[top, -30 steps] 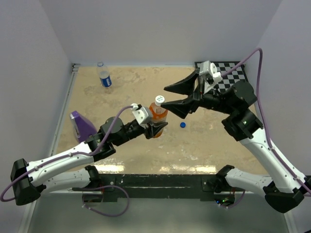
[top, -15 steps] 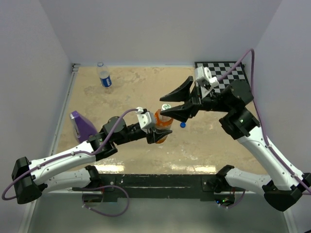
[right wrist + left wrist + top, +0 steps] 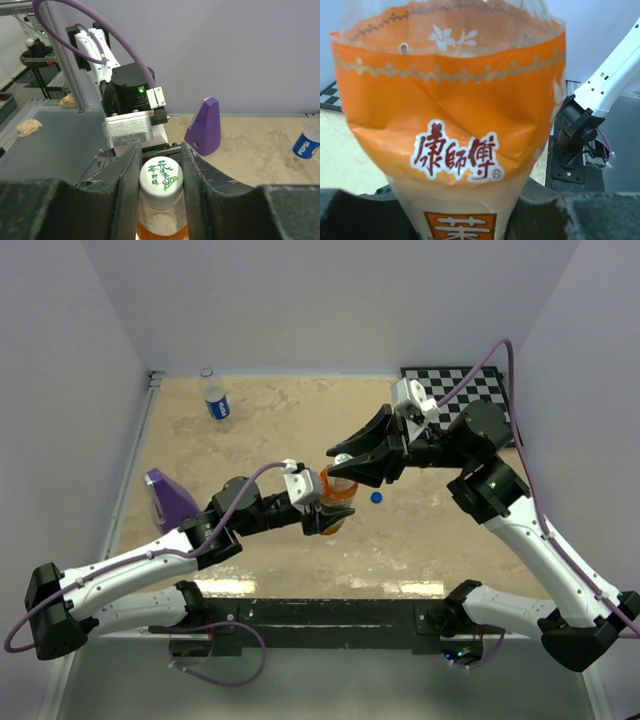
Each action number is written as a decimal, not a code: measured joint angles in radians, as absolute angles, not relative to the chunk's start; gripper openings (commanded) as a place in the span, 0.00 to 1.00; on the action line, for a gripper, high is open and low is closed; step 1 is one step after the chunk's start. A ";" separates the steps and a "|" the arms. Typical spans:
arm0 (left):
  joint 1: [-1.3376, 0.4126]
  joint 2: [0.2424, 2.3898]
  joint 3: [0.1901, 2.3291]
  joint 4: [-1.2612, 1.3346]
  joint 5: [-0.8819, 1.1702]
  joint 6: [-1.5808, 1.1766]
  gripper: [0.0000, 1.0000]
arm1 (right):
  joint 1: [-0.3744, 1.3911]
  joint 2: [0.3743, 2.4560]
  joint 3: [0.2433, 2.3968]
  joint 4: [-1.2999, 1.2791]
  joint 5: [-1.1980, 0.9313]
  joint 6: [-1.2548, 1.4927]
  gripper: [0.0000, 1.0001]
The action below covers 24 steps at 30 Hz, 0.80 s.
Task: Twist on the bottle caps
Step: Screw the bottle cap onto the plastic bottle.
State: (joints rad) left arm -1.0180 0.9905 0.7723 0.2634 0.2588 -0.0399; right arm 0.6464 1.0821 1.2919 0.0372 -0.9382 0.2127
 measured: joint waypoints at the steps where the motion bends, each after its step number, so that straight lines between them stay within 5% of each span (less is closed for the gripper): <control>1: -1.016 0.993 0.775 0.258 0.258 -0.038 0.01 | 0.646 1.082 1.292 0.033 -0.936 0.208 0.00; 9: -1.071 1.004 0.804 0.218 0.084 -0.010 0.02 | 0.647 1.082 1.320 -0.049 -0.826 0.176 0.00; 24: -1.347 1.258 0.941 0.289 -0.965 0.183 0.01 | 0.775 1.106 1.343 -0.151 -0.262 0.221 0.00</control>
State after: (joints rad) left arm -1.3468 1.2579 0.9409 0.2890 -0.9646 0.1825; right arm 0.7750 1.1065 1.3426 -0.1509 -0.2619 0.2211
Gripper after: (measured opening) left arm 0.424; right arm 0.362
